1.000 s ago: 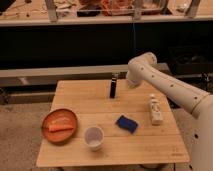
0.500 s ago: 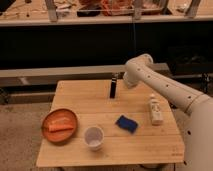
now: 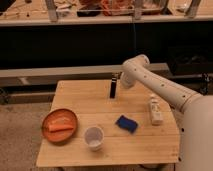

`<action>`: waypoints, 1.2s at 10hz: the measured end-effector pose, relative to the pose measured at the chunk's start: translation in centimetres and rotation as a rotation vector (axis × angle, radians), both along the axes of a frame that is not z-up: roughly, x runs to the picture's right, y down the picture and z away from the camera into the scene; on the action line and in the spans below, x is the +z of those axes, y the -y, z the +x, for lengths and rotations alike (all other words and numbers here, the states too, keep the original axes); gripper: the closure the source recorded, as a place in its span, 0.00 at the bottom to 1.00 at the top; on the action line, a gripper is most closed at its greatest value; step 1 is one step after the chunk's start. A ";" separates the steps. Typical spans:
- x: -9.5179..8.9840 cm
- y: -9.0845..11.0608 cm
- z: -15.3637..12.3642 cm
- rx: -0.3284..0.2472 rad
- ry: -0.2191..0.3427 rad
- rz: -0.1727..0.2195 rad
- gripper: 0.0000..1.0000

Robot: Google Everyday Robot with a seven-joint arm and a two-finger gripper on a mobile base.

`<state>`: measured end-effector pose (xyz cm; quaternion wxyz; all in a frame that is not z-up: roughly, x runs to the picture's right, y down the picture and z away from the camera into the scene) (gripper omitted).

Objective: Knock the eraser over

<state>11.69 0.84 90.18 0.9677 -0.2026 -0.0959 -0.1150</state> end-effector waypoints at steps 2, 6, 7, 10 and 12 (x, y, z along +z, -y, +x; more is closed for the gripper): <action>0.8 0.0 -0.3 0.004 0.009 -0.006 0.99; 1.5 0.1 -0.7 0.009 0.022 -0.014 0.99; 1.8 0.2 -0.8 0.012 0.026 -0.016 0.99; 2.1 0.4 -1.0 0.017 0.036 -0.020 0.99; 2.3 0.5 -1.2 0.019 0.043 -0.020 0.99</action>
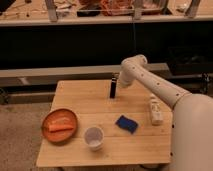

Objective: Knock the eraser over

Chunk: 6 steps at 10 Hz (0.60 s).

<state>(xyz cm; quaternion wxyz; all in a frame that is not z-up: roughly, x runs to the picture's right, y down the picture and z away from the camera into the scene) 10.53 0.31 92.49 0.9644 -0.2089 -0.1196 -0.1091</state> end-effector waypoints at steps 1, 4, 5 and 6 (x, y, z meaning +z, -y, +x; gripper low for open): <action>0.1 0.1 -0.2 0.001 0.005 0.001 0.99; 0.2 0.3 -0.7 -0.002 0.016 0.001 0.99; 0.3 0.4 -0.8 0.000 0.021 0.001 0.99; 0.4 0.6 -0.7 0.003 0.023 0.002 0.99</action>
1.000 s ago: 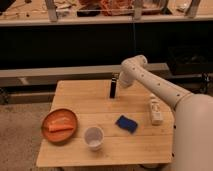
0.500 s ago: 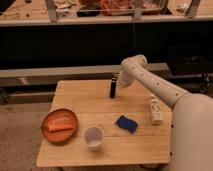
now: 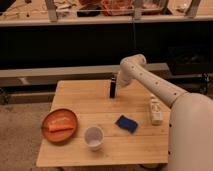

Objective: Knock the eraser over

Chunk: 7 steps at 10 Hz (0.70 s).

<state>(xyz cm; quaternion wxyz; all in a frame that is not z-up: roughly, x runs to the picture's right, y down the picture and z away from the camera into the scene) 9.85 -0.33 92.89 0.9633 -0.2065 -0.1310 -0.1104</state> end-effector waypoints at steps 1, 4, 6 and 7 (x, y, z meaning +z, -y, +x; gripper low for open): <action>0.1 0.1 0.1 0.002 0.001 0.000 0.99; 0.2 0.6 0.0 0.004 0.010 0.003 0.99; 0.4 1.1 -0.1 0.007 0.015 0.005 0.99; 0.5 1.2 -0.2 0.006 0.018 0.006 0.99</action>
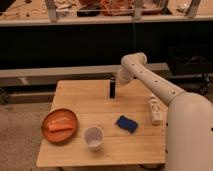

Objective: Knock the eraser over

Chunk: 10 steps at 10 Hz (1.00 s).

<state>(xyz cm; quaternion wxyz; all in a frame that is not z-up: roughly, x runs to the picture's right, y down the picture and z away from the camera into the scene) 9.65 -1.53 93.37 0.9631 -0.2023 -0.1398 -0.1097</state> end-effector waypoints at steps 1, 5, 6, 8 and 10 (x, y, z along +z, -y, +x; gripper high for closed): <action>0.0 0.2 0.0 -0.002 0.002 0.002 0.99; 0.2 1.0 -1.2 -0.006 0.018 0.005 0.99; 0.4 1.1 -1.1 -0.006 0.020 0.007 0.99; 0.4 1.3 -0.9 -0.004 0.022 0.008 0.99; 0.4 1.4 -1.1 -0.009 0.028 0.010 0.99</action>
